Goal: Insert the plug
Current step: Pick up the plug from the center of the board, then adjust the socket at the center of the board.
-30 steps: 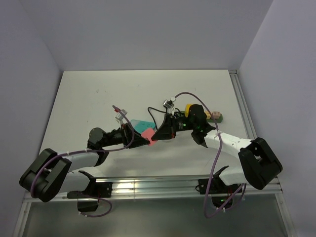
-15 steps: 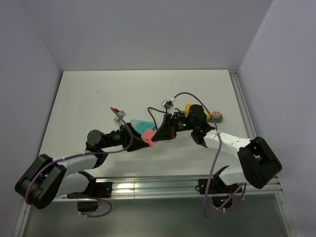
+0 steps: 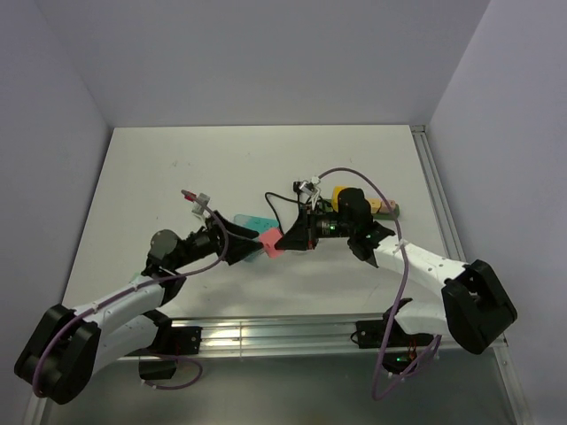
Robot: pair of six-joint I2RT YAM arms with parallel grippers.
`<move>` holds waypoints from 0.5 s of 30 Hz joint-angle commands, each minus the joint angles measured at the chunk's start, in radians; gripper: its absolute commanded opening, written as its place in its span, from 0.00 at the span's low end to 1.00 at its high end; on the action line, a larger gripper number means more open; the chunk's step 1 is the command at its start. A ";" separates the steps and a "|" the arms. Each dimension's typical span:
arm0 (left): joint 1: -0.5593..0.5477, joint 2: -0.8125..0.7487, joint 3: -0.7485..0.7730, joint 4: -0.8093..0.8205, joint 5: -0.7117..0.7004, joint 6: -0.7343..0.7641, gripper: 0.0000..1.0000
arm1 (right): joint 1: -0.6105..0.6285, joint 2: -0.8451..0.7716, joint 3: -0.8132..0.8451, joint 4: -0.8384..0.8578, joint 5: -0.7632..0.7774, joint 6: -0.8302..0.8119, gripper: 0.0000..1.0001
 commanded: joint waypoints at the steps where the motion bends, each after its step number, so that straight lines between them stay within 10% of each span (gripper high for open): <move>1: 0.044 -0.032 0.034 -0.202 -0.179 0.092 0.99 | -0.009 -0.060 0.042 -0.130 0.154 -0.077 0.00; 15: 0.064 0.252 0.307 -0.564 -0.652 0.253 0.99 | -0.007 -0.065 0.054 -0.332 0.542 -0.099 0.00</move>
